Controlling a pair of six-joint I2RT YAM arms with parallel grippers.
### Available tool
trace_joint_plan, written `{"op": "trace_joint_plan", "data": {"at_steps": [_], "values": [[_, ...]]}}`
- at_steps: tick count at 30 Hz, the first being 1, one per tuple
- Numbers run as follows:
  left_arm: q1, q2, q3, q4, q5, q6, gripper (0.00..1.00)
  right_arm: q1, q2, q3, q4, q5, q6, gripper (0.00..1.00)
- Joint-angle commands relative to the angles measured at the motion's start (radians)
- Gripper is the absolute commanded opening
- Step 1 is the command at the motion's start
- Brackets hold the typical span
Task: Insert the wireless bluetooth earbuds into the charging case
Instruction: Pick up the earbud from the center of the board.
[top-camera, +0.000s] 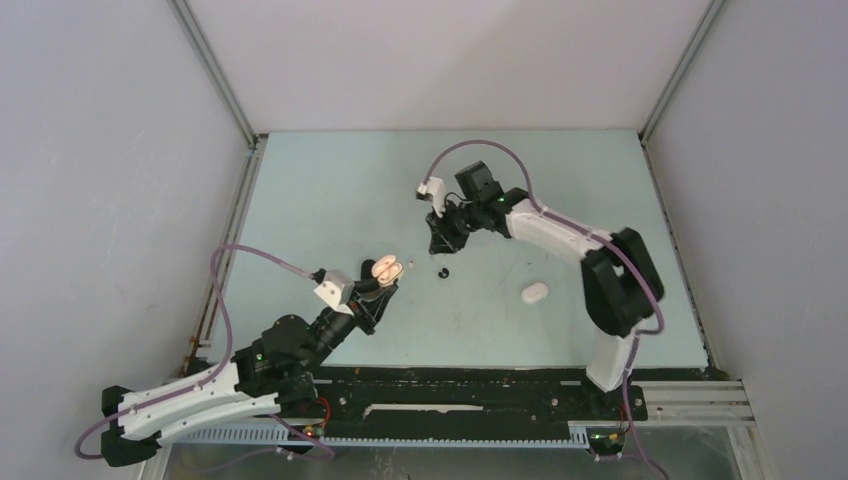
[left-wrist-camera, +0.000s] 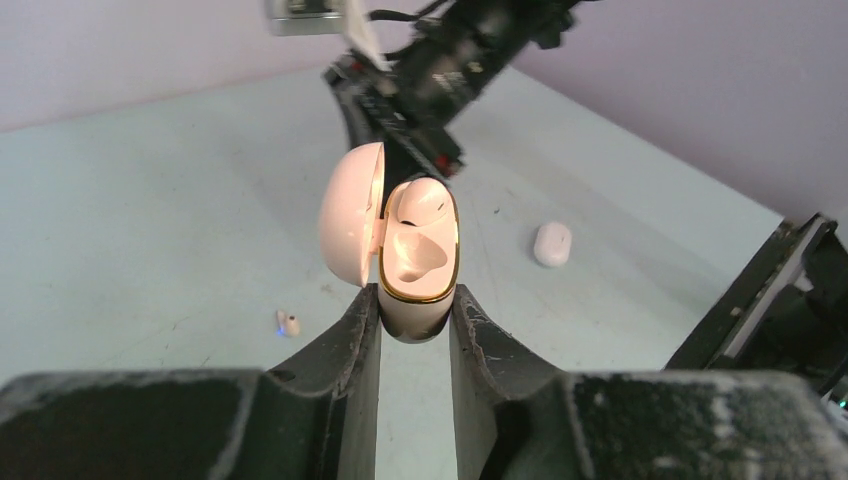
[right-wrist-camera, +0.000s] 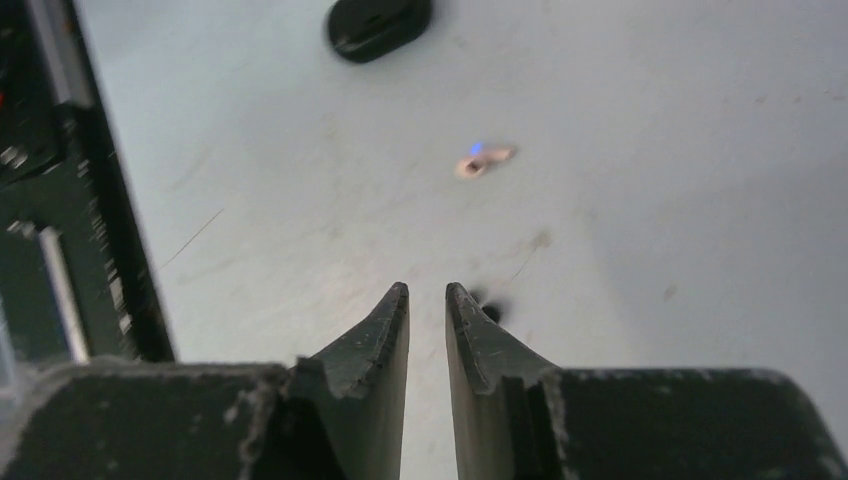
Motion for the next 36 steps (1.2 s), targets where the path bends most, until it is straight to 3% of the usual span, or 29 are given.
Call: {"op": "trace_joint_plan", "data": {"at_steps": [1,9,15,24,36], "values": [[-0.003,0.001,0.057,-0.085,-0.013,-0.007,0.0,0.028,0.185,0.157,0.111,0.068,0.085,0.22],[-0.004,-0.014,0.089,-0.099,-0.003,-0.009,0.0,0.088,0.489,0.494,-0.002,0.208,0.068,0.27],[-0.005,0.013,0.108,-0.098,0.018,0.008,0.0,0.112,0.609,0.645,-0.109,0.289,0.024,0.29],[-0.006,0.012,0.1,-0.082,0.036,0.02,0.0,0.134,0.561,0.54,-0.196,0.343,-0.104,0.32],[-0.007,0.005,0.079,-0.06,0.071,0.024,0.0,0.164,0.454,0.341,-0.173,0.37,-0.096,0.33]]}}
